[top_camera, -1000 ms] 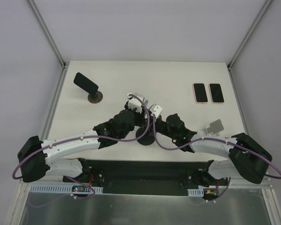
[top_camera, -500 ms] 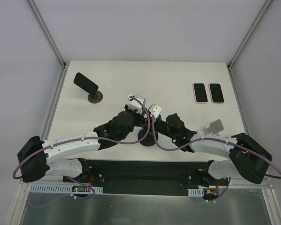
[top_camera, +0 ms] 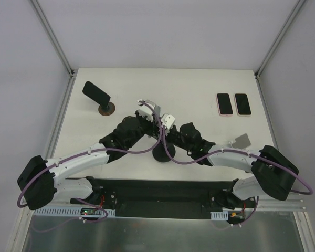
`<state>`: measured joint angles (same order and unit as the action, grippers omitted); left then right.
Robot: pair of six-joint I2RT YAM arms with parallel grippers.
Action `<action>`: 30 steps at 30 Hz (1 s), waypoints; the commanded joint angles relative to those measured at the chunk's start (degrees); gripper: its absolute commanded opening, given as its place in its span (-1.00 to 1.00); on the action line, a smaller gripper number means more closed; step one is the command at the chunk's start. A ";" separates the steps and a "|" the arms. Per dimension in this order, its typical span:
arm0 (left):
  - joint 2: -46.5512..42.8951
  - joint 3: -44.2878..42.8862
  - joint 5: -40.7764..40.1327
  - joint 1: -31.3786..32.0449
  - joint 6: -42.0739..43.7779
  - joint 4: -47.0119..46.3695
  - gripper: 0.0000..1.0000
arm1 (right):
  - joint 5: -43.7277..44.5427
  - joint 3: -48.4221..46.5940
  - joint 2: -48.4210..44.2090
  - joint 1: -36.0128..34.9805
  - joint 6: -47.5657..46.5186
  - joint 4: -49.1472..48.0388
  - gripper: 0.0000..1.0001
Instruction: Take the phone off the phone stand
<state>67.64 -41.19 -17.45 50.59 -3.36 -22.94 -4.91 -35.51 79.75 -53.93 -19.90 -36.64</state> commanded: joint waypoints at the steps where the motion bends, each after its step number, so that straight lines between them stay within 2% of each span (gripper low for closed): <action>1: -1.98 0.41 4.18 -4.88 1.51 -10.46 -1.00 | -14.42 -1.05 3.04 -5.40 -3.04 3.42 -0.98; 5: -3.56 0.94 6.55 -5.50 2.21 -9.50 -1.00 | -13.91 -2.02 5.42 -5.13 -2.60 3.77 -0.98; 10: -7.25 4.97 5.60 -3.49 -2.79 -6.77 -1.00 | -9.87 -0.62 3.49 -4.60 -0.58 1.40 -0.98; 13: -8.40 6.47 2.34 0.37 -4.29 -4.84 -1.00 | -7.93 -0.44 2.26 -4.52 1.09 0.87 -0.81; 16: -8.05 6.83 -2.14 3.98 -3.50 -4.40 -1.00 | -6.87 -0.18 2.08 -4.25 3.72 -1.14 -0.49; 19: -7.08 5.95 -6.43 6.71 -3.15 -3.08 -1.00 | -6.17 0.35 1.64 -4.16 5.66 -3.26 -0.03; 20: -6.73 5.60 -7.06 7.15 -3.24 -2.82 -1.00 | -5.82 0.44 1.21 -4.16 5.92 -3.26 0.18; 23: -6.47 5.24 -8.21 7.33 -2.71 -2.37 -1.00 | -3.45 1.14 -0.73 -3.99 7.77 -3.17 0.39; 27: -6.64 4.89 -8.74 7.42 -1.66 -1.67 -1.00 | -4.05 2.63 -3.97 -2.07 8.47 -2.74 0.50; 28: -6.73 4.89 -8.83 7.42 -1.48 -1.41 -1.00 | -4.49 2.72 -4.68 -1.36 9.35 -2.38 0.57; 29: -6.82 4.80 -8.83 7.42 -1.30 -1.23 -1.00 | -4.76 2.98 -5.30 -0.66 11.27 -1.86 0.81; 30: -6.90 4.63 -8.83 7.42 -1.04 -0.88 -1.00 | -5.98 3.16 -6.52 0.74 11.81 -0.72 0.90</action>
<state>60.71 -34.89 -25.93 57.08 -3.22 -24.56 -8.23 -32.88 78.04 -56.40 -12.47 -37.69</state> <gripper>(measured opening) 0.124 0.836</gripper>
